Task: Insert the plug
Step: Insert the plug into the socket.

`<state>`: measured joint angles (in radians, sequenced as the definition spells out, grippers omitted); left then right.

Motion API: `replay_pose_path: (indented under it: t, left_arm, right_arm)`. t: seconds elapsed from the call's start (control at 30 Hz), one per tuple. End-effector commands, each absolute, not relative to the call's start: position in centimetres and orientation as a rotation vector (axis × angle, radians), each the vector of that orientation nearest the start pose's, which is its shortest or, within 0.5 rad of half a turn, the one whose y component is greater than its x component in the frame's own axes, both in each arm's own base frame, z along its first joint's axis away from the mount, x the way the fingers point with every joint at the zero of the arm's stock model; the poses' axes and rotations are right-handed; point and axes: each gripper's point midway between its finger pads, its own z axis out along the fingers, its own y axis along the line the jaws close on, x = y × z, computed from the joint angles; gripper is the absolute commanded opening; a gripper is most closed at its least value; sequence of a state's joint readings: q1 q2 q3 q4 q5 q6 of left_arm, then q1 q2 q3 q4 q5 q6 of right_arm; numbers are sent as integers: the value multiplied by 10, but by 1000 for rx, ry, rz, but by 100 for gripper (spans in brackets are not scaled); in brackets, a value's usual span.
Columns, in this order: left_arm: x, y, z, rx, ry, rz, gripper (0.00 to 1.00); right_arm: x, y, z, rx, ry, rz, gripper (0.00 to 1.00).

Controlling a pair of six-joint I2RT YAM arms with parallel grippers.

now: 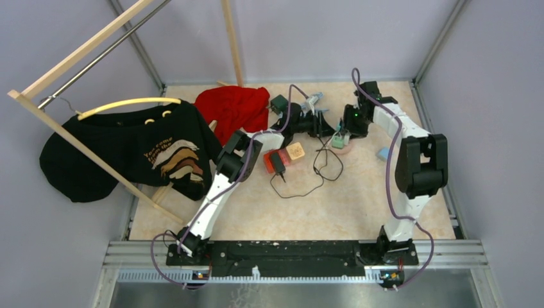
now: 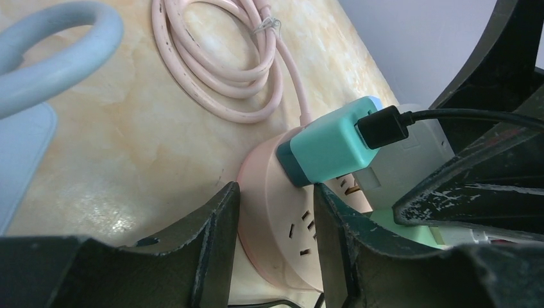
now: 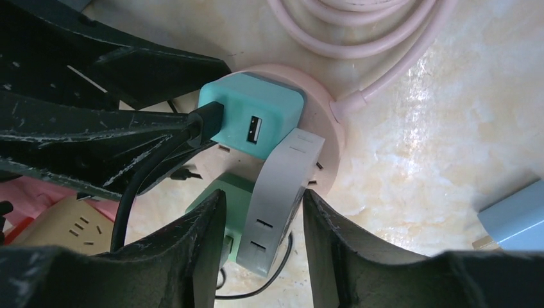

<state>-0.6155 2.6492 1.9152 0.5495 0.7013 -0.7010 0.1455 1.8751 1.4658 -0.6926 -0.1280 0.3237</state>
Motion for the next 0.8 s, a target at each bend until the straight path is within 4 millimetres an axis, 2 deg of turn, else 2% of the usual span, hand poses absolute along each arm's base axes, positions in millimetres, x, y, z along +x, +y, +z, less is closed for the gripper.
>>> replay_pose_path:
  t: [0.0, 0.1, 0.27, 0.37, 0.57, 0.77]
  left_arm:
    - [406, -504, 10, 542, 2119, -1588, 52]
    - [405, -504, 10, 544, 2119, -1588, 52]
    - [405, -504, 10, 543, 2121, -1587, 51]
    - [404, -503, 10, 545, 2123, -1587, 51]
    - [404, -502, 11, 547, 2124, -1578, 51]
    - [405, -503, 13, 541, 2121, -1581, 52]
  right_arm:
    - [419, 110, 130, 191, 2564, 444, 48]
    - [419, 107, 140, 201, 2538, 444, 53]
    - [415, 101, 143, 224, 2525, 431, 53]
    - [407, 92, 139, 250, 2548, 370, 50]
    - [399, 77, 139, 300, 2520, 334, 38]
    - [399, 71, 131, 342, 2485, 379, 37]
